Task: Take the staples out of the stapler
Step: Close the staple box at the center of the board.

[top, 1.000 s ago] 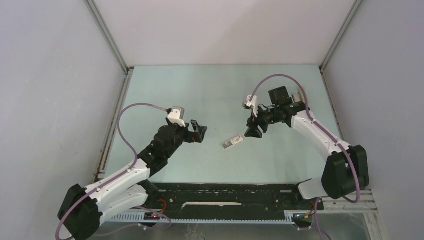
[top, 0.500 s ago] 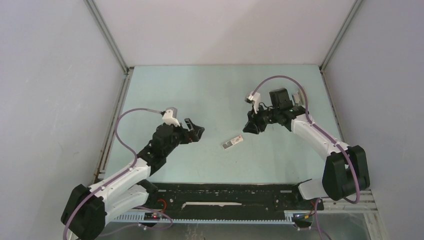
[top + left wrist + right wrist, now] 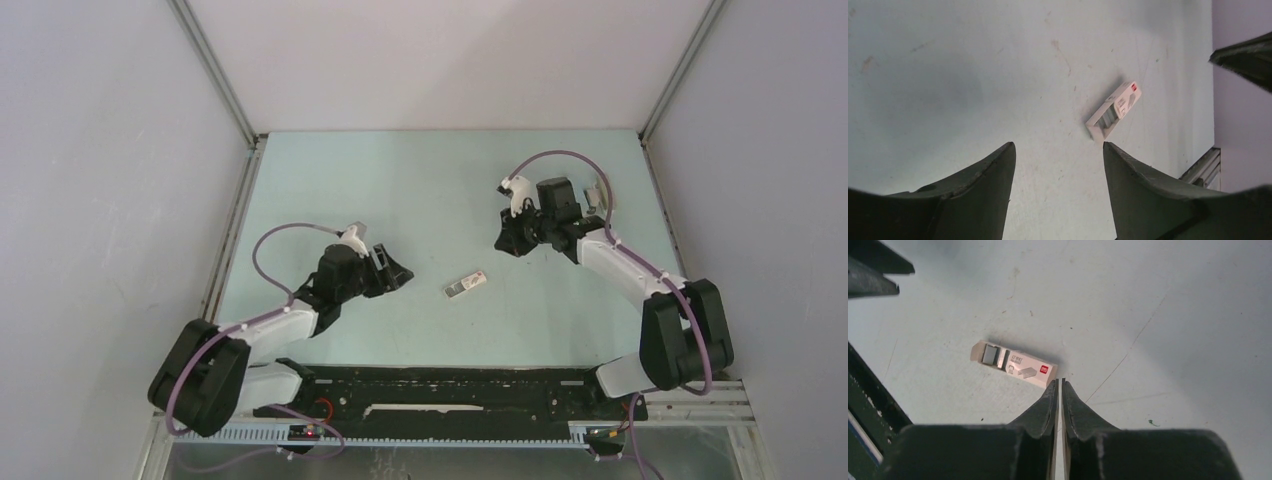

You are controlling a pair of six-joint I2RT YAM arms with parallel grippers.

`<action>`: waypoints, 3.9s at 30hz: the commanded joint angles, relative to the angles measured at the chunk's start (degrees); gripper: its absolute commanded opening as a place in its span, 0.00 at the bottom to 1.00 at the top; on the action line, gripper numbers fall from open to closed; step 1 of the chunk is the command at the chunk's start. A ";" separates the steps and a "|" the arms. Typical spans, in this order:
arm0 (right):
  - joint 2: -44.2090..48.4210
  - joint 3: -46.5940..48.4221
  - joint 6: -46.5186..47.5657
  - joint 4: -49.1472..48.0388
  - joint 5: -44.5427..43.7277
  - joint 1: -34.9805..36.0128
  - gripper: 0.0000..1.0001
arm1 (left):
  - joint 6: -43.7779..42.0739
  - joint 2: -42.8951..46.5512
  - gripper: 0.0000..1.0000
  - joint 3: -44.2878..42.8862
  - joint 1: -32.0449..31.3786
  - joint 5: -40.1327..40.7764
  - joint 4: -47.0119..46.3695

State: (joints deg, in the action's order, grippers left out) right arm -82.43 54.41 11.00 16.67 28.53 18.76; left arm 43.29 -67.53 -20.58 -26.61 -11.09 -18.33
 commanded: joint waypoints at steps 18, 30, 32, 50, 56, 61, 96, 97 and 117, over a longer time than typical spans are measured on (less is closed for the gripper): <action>-5.39 -0.11 -6.58 -4.80 -7.44 2.86 0.09 | -5.31 -4.08 0.61 -4.64 0.00 -6.70 8.59; -5.96 -0.13 -5.70 -4.60 -7.67 3.02 0.09 | -7.65 -6.45 0.57 -6.80 -2.23 -7.00 11.82; -6.16 -0.11 -5.88 -4.71 -8.14 2.95 0.08 | -7.84 -6.60 0.57 -6.96 -2.66 -6.76 11.97; -12.04 3.21 -5.51 0.49 -10.89 4.59 0.04 | -8.94 -16.75 0.39 -15.15 -7.84 -7.20 15.79; -14.20 4.57 -5.97 3.27 -10.59 6.08 0.02 | -10.05 -22.24 0.35 -19.66 -9.25 -9.21 18.06; -16.60 6.21 -6.30 5.72 -9.98 6.72 0.02 | -11.00 -27.04 0.33 -23.71 -10.14 -10.49 22.12; -20.79 8.85 -7.85 8.72 -11.06 11.49 0.03 | -12.00 -33.08 0.31 -31.28 -10.94 -10.69 26.15; -20.71 8.86 -7.76 8.81 -11.50 11.41 0.03 | -11.79 -32.49 0.32 -30.97 -10.79 -10.53 26.15; -22.85 11.76 -8.19 10.21 -15.69 9.94 0.05 | -5.67 -27.66 0.29 -23.49 -7.02 -15.28 18.59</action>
State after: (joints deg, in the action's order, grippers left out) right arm -103.96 63.37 3.60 26.22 15.05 28.49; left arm 36.51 -94.85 -43.24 -33.74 -24.77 2.37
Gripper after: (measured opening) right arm 0.055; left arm 0.297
